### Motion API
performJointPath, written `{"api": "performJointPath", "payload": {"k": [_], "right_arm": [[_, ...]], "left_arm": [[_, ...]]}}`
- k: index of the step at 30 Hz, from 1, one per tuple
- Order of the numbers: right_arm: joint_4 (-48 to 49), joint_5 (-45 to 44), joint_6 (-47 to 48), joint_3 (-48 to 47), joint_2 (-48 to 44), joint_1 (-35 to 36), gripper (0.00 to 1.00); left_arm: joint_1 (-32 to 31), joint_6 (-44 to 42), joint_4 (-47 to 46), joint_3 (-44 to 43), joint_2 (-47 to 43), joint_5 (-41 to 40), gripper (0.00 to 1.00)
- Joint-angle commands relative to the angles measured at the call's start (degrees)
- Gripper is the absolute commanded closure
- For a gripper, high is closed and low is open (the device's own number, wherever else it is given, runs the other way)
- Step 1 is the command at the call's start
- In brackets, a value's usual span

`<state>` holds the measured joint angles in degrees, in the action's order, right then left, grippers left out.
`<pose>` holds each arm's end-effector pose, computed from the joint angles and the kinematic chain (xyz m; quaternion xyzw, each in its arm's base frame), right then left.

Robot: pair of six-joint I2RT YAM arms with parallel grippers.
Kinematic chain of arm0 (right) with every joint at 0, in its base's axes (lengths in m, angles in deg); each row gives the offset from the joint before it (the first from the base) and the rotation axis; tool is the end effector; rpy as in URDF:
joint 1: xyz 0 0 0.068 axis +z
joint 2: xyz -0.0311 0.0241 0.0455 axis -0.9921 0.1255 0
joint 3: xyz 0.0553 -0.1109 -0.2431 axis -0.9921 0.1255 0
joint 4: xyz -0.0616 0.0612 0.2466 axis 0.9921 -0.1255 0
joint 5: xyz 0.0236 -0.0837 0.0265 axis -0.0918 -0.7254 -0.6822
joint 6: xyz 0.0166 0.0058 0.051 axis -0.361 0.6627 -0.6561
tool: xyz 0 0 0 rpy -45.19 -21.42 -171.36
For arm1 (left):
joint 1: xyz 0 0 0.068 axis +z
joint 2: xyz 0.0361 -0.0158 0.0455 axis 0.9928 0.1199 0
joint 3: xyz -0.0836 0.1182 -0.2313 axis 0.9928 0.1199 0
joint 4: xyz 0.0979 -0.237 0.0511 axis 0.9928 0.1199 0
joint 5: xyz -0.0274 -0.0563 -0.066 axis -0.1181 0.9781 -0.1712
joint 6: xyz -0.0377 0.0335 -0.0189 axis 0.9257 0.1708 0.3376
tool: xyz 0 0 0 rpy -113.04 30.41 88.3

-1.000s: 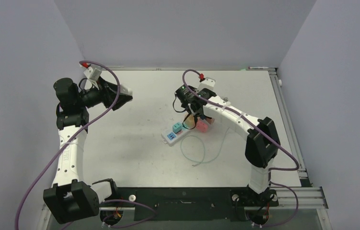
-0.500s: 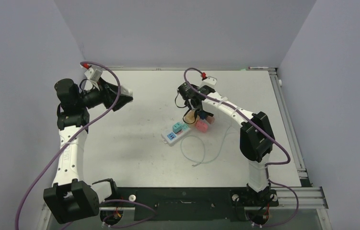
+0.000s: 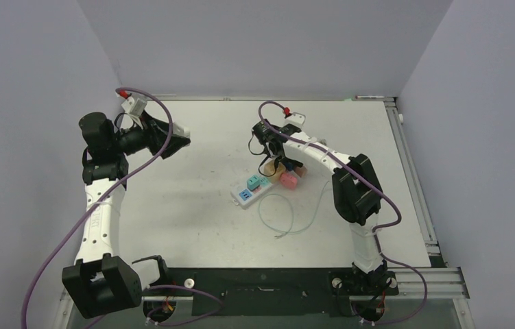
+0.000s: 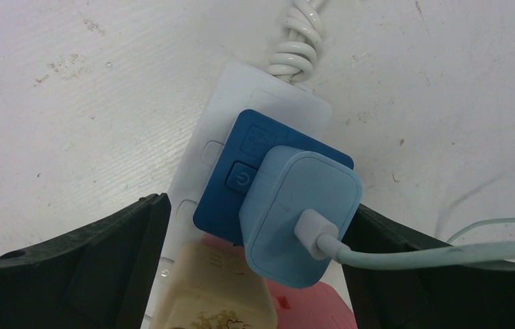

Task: Insert the plug
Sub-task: Adjust the socket at the center of the board.

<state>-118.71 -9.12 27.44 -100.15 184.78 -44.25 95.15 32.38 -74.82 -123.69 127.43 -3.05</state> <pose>0.3477 0.2506 0.2204 0.2172 0.9149 -0.0747 0.3320 0.2518 0.0202 0.3763 0.2280 0.6921 -0.4113 0.5476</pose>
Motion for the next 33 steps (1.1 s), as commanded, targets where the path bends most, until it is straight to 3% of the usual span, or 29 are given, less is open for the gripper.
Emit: {"api": "performJointPath", "payload": {"k": [1,6,13,19,25,33], "right_arm": [[2.9,-0.1,2.7,-2.0,0.0,-0.9,0.13],[4.4,2.4,6.0,-1.7,0.6,-1.9,0.35],[10.0,4.9,12.5,1.3,-0.7,-2.0,0.52],[12.8,10.8,21.6,1.6,0.3,-1.6,0.81],[23.9,23.5,34.1,6.5,-3.1,-0.3,0.83],[27.5,48.1,51.2,6.0,-3.9,1.0,0.7]], "left_arm": [[-0.2,0.3,-2.4,-0.1,0.1,0.5,0.78],[-0.2,0.1,-2.4,0.0,0.4,0.4,0.78],[-0.2,0.1,-2.4,-0.2,0.5,0.3,0.78],[-0.2,-0.1,-2.0,-0.2,0.1,0.1,0.78],[-0.2,-0.3,-1.6,0.0,-0.5,0.1,0.78],[-0.2,-0.6,-0.7,-0.8,-0.7,0.1,0.78]]}}
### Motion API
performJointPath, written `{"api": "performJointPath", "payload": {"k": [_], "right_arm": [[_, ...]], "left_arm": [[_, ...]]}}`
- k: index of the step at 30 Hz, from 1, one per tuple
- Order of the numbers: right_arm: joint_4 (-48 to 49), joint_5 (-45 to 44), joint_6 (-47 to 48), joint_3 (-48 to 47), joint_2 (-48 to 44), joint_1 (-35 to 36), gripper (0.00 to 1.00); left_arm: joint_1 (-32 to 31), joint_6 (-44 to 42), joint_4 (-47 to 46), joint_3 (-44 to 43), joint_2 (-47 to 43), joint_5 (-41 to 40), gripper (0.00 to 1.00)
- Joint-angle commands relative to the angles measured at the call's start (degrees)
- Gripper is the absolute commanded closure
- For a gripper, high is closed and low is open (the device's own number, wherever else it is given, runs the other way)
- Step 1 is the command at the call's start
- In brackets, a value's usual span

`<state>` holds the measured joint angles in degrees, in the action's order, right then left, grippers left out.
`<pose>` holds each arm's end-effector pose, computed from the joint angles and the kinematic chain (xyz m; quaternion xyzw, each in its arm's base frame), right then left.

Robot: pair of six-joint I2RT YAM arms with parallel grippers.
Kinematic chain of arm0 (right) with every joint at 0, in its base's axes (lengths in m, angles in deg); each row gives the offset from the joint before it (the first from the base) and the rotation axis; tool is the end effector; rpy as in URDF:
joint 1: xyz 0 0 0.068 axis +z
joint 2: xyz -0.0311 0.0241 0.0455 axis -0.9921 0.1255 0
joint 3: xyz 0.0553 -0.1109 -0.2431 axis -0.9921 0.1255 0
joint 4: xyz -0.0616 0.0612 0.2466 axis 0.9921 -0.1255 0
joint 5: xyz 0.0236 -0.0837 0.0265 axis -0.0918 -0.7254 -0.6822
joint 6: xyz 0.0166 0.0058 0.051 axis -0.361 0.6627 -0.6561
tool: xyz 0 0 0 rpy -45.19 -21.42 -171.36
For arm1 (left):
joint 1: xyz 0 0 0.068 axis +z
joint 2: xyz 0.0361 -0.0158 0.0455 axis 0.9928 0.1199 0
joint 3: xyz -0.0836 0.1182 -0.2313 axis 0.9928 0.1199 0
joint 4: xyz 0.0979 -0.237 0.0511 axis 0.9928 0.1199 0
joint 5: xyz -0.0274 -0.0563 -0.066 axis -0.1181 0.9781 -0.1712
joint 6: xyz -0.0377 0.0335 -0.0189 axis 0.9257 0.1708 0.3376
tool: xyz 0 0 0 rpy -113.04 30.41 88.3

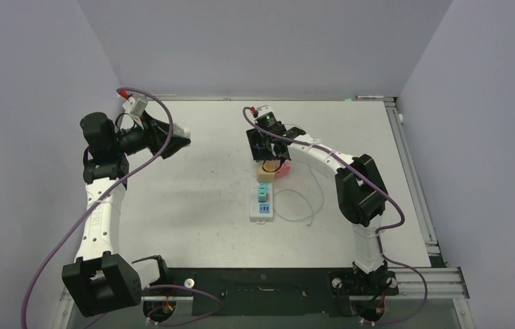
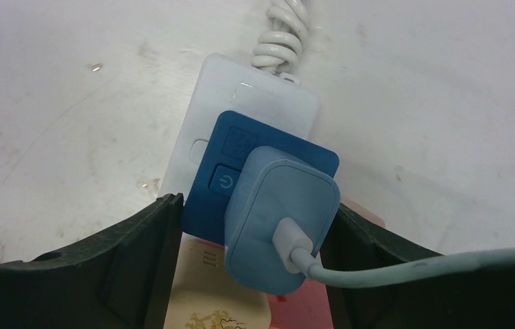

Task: Insert the plug
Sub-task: Adjust the socket at the center of the board.

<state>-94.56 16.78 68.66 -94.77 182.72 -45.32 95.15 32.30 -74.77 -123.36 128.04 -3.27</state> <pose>0.3637 0.2713 0.2243 -0.1324 0.9260 0.0916 0.3414 0.2547 0.0209 0.3718 0.2228 0.6964 -0.4128 0.5431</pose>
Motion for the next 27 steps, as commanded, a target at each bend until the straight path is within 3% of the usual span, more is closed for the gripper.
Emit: {"api": "performJointPath", "payload": {"k": [1,5,8,9,10,12,19,27], "right_arm": [[3.4,25.9,11.9,1.1,-2.1,2.0,0.68],[1.0,39.7,19.9,1.5,-2.3,2.1,0.51],[-2.1,42.7,24.4,1.3,-2.6,2.3,0.38],[-3.4,42.6,26.0,1.2,-2.6,2.7,0.27],[-4.6,41.5,27.3,1.0,-2.7,3.2,0.03],[-6.5,37.8,28.7,0.7,-2.8,4.5,0.1],[-7.6,26.3,29.1,1.7,-5.3,9.0,0.1],[-6.7,20.6,23.4,6.6,-14.9,11.8,0.1]], "left_arm": [[-0.1,-0.7,-0.4,-1.3,-1.2,0.4,0.78],[-0.1,-1.5,0.6,-1.3,-1.3,0.4,0.78],[-0.1,-1.8,0.8,-1.2,-1.5,0.4,0.78],[-0.1,-1.9,1.0,-1.2,-1.5,0.4,0.78],[0.0,-2.1,1.2,-1.1,-1.6,0.3,0.78],[0.0,-2.5,1.6,-1.1,-1.7,0.4,0.78],[-0.1,-2.6,1.7,-1.0,-1.7,0.3,0.78],[-0.1,-3.1,2.0,-1.0,-2.0,0.5,0.78]]}}
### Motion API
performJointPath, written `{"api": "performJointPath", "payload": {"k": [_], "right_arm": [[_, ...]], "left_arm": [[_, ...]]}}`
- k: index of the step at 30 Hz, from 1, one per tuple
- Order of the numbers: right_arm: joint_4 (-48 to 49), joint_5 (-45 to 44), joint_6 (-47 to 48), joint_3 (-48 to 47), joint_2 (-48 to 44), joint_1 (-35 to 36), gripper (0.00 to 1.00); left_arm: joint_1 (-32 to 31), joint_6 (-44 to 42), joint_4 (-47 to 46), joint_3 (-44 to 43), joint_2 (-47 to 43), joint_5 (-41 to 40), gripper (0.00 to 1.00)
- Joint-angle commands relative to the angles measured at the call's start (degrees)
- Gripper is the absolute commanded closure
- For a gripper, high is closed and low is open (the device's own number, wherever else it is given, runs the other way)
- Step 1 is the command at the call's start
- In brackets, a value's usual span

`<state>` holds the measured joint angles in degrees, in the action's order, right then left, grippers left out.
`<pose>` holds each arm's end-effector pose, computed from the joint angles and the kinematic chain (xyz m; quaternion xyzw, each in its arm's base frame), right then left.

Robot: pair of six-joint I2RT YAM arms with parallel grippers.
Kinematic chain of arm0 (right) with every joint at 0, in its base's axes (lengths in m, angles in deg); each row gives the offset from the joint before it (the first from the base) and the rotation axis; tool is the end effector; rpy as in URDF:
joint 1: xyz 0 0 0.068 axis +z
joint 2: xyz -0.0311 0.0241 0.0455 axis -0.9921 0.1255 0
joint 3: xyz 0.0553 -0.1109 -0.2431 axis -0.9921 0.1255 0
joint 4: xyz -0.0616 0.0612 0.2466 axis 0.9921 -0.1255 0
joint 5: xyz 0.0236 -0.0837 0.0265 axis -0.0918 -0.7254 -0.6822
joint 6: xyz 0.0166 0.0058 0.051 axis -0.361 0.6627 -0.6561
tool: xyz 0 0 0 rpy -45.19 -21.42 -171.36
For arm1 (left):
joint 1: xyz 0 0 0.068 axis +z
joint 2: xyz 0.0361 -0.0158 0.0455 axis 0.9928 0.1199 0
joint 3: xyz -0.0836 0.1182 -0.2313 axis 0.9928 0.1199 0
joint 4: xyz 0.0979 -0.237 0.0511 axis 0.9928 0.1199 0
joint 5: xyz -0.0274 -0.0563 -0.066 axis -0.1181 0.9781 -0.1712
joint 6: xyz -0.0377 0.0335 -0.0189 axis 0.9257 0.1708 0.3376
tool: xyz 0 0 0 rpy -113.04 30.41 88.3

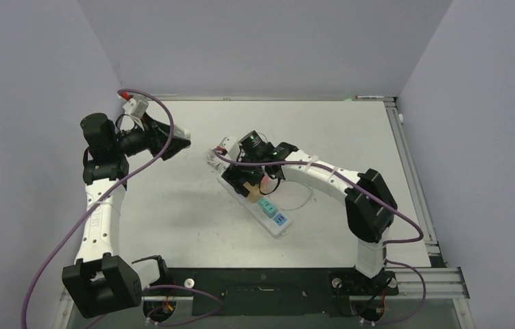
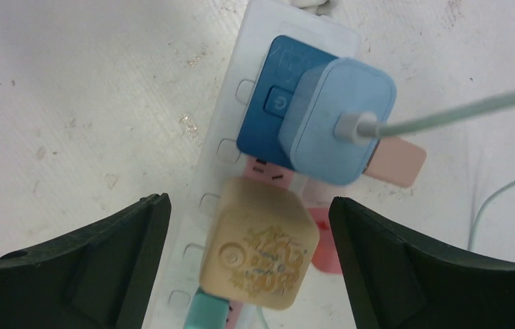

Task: Insert the plug
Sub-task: Adjust the socket at the center of the board.

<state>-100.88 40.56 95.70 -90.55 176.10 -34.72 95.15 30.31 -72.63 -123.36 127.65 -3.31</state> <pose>0.2747 0.3190 0.2422 -0.4868 0.8074 0.2154 0.2544 0.2524 0.0204 0.3702 0.2269 0.6994 -0.4088 0.5407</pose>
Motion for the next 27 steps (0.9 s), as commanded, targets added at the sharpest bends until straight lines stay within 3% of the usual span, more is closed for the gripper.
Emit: {"api": "performJointPath", "payload": {"k": [1,8,14,21,22,24,27], "right_arm": [[0.1,-3.1,-4.3,3.8,-9.3,1.3,0.1],[3.6,-7.3,-11.9,14.3,-19.8,4.8,0.1],[12.2,-23.4,-25.2,27.6,-31.1,16.7,0.1],[24.3,-23.9,-33.6,39.8,-28.0,23.3,0.04],[25.9,-23.4,-33.9,40.5,-27.2,23.2,0.12],[28.5,-23.4,-34.3,41.9,-26.3,22.6,0.4],[30.7,-23.6,-34.7,44.2,-26.0,20.7,0.6]], "left_arm": [[0.0,-1.1,-0.2,-1.0,-1.5,0.6,0.78],[0.1,-1.6,0.0,-1.0,-1.3,0.6,0.77],[0.0,-1.0,-1.0,-1.1,-0.1,0.0,0.77],[-0.2,-1.2,-1.3,-1.0,1.1,-0.5,0.77],[-0.2,-1.4,-1.2,-1.2,1.2,-0.5,0.77],[-0.3,-1.6,-0.8,-1.6,1.5,-0.7,0.77],[-0.3,-2.0,-0.2,-2.1,1.6,-0.8,0.77]]}}
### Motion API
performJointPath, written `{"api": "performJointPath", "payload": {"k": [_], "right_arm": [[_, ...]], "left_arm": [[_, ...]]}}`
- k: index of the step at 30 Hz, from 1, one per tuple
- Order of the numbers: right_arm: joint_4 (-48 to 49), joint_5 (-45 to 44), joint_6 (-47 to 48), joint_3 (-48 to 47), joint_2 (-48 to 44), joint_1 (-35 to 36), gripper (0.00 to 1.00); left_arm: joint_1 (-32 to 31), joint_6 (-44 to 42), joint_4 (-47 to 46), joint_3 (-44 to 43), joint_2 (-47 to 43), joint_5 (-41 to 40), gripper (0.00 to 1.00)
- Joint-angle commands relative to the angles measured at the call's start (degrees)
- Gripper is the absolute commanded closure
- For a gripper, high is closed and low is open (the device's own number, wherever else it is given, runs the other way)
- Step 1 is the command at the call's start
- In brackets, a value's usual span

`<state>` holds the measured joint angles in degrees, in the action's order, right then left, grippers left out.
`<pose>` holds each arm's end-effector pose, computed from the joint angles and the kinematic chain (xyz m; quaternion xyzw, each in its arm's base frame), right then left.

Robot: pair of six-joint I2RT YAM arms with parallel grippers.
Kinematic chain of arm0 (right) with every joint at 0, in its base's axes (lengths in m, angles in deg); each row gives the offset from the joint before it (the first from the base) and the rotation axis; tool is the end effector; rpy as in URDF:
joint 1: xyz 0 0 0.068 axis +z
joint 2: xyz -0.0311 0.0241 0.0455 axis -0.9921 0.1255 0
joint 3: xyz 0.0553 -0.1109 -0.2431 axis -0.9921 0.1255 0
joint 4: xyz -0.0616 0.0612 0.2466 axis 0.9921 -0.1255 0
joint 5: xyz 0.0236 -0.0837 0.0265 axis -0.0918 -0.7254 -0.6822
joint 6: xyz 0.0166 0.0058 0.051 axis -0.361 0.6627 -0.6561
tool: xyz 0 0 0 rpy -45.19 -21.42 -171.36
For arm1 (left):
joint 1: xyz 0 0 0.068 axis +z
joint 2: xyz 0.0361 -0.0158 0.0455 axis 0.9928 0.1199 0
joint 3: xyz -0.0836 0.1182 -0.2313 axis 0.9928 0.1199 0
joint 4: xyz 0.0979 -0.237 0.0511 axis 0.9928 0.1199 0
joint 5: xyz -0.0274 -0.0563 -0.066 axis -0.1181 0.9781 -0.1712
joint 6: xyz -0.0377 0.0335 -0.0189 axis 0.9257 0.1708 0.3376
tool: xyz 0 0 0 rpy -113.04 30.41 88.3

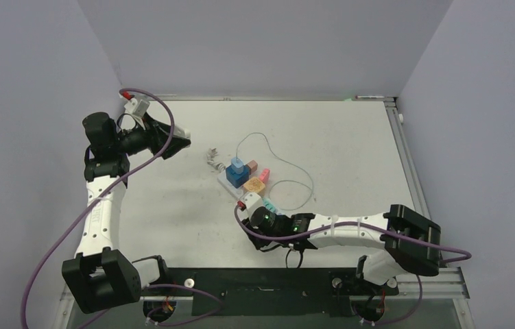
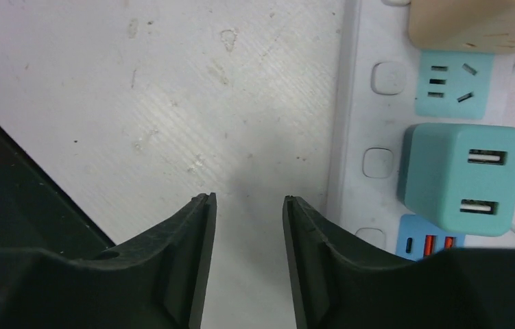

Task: Insert the plug
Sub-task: Adjust the socket at the center of the board.

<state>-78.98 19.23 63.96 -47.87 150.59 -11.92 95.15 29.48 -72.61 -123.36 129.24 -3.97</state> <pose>0.0996 0.2739 0.1877 -0.3638 0.8605 0.2171 0.2831 0.2596 0.0221 0.3635 0.2214 0.7058 -0.4062 0.5365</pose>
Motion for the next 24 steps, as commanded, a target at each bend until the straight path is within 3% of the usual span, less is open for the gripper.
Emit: {"api": "performJointPath", "payload": {"k": [1,8,15,20,24], "right_arm": [[9.1,-2.2,-3.5,2.5,-0.7,-3.1,0.62],[10.6,-1.8,-9.1,11.0,-6.3,-10.2,0.7],[-2.9,-17.4,-14.5,9.9,-10.1,-13.8,0.68],[-0.4,-16.3,-10.4,8.7,-12.1,-22.1,0.65],[-1.3,-12.9,-4.1,3.1,-9.2,-27.3,0.64]], "left_arm": [[-0.3,-1.3,-0.1,-2.1,0.0,-0.1,0.77],[-0.5,-1.6,-0.2,-2.1,0.9,-0.1,0.77],[-2.1,-4.8,2.5,-2.7,2.7,0.5,0.77],[-6.6,-14.4,13.0,-4.0,3.3,5.1,0.76],[-10.9,-28.8,30.8,-8.0,4.9,8.7,0.76]]}}
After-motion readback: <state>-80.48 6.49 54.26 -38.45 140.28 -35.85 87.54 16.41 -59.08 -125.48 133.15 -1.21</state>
